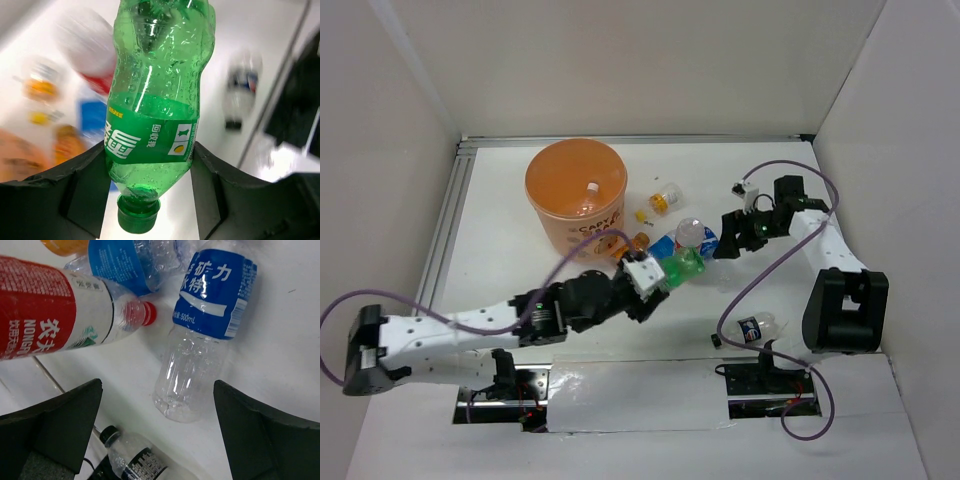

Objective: Put the plastic bottles in the bin

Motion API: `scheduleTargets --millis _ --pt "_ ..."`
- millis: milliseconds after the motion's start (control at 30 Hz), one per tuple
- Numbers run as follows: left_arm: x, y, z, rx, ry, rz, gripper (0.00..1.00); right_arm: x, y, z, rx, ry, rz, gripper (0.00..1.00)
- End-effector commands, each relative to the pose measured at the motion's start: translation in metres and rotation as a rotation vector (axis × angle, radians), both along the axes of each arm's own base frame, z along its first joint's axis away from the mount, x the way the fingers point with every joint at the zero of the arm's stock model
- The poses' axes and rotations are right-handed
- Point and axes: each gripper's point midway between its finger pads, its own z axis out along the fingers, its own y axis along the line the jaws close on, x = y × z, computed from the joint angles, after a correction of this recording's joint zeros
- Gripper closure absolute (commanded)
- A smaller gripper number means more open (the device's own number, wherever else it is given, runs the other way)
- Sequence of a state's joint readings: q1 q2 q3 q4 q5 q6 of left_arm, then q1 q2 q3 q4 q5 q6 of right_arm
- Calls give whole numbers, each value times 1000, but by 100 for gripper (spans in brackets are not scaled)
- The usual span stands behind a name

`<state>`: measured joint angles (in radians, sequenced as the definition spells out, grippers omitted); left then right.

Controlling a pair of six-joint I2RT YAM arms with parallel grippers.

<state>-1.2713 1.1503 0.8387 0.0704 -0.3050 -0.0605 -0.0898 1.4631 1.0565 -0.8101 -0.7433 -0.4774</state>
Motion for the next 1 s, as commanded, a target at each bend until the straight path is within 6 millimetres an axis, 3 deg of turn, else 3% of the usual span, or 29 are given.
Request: scheduleTargets --millis 0,100,233,267,333,367,400,433,467,533,567,633,667,700,867,900,967 --pt "24 40 77 -120 -121 183 100 24 1 0 -17 -54 -54 1" --pt "48 70 118 -188 -208 327 100 32 1 -11 -31 -33 -73 1" --pt "105 140 163 -342 -307 681 100 37 7 -20 -71 -32 -70 1" --pt "131 166 160 -343 -315 801 100 37 13 -22 -71 -34 -52 1" --pt "156 191 151 -374 -267 928 100 38 18 -23 -78 -37 -45 1" --pt "175 216 154 -382 -266 1019 100 42 23 -25 -86 -48 -41 1" --pt "191 218 138 -343 -229 1054 98 43 25 -25 -93 -58 -35 1" --pt "200 225 120 -307 -172 1098 90 41 28 -27 -95 -46 -43 1" --pt "211 243 110 -280 -151 1163 87 43 30 -29 -114 -52 -46 1" --pt "229 245 84 -217 -76 1177 75 47 32 -30 -117 -60 -70 1" --pt "236 253 77 -203 -65 1191 46 48 27 -38 -142 -47 -96 1" --pt "241 250 72 -188 -47 1174 21 52 28 -41 -153 -56 -106 1" --pt "243 252 79 -200 -60 1171 8 53 24 -48 -177 -49 -119 1" --pt "245 248 85 -219 -64 1152 2 52 24 -51 -179 -40 -118 1" --pt "226 226 128 -246 -162 1018 0 52 23 -67 -203 -7 -116 1" --pt "212 215 142 -268 -185 968 0 51 25 -70 -217 0 -111 1" --pt "195 197 150 -270 -211 864 0 50 26 -75 -227 10 -104 8"
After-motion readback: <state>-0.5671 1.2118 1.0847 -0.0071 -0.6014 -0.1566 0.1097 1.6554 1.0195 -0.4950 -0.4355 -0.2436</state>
